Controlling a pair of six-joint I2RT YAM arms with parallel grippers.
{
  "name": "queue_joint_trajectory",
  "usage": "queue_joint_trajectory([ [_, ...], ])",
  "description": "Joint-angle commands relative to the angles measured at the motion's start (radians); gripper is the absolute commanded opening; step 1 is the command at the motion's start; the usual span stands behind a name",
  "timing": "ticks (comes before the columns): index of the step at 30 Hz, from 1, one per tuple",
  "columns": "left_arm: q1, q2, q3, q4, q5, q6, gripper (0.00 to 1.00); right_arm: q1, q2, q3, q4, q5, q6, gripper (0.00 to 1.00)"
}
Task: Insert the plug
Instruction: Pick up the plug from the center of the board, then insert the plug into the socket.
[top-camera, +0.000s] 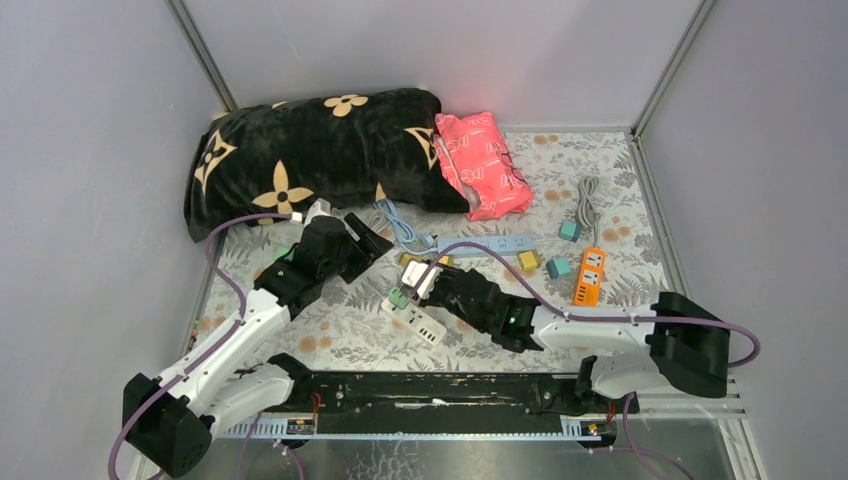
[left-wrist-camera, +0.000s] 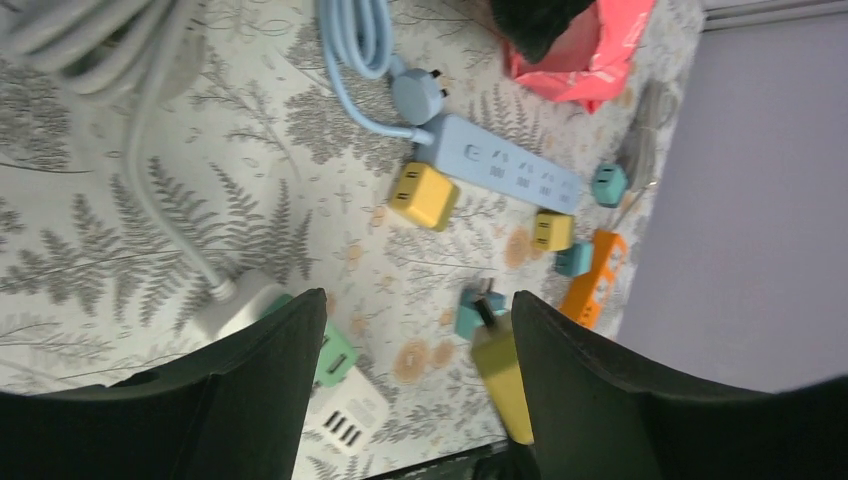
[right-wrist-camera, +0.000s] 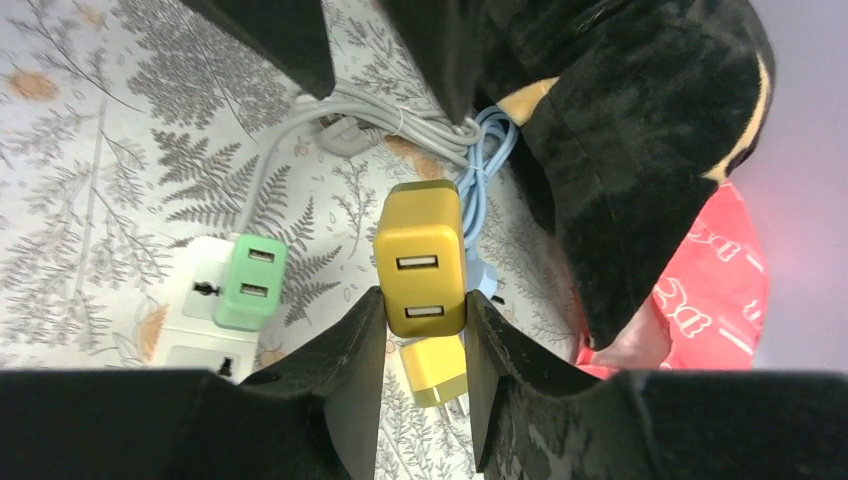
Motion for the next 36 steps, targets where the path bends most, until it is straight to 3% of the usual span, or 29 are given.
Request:
queue_joint_trajectory([
  [1,-0.004,-0.026,0.025,-0.113,-0.071,0.104,0.76,-0.006,-0.062,0.155,-0.322,0.007,0.186,0.00],
  [8,-0.004,-0.104,-0.066,-0.121,-0.035,0.136,0.76,-0.050,-0.063,0.356,-0.753,-0.082,0.377,0.00],
  [15,-0.005,-0.126,-0.126,-0.123,0.032,0.111,0.76,-0.093,0.001,0.526,-0.980,-0.152,0.469,0.00],
  [26,-0.004,-0.075,-0.213,-0.090,0.088,0.070,0.76,-0.095,0.046,0.628,-1.126,-0.198,0.527,0.00],
  [36,-0.005,0.001,-0.275,0.017,0.151,0.045,0.61,-0.097,0.140,0.696,-1.196,-0.285,0.555,0.00],
])
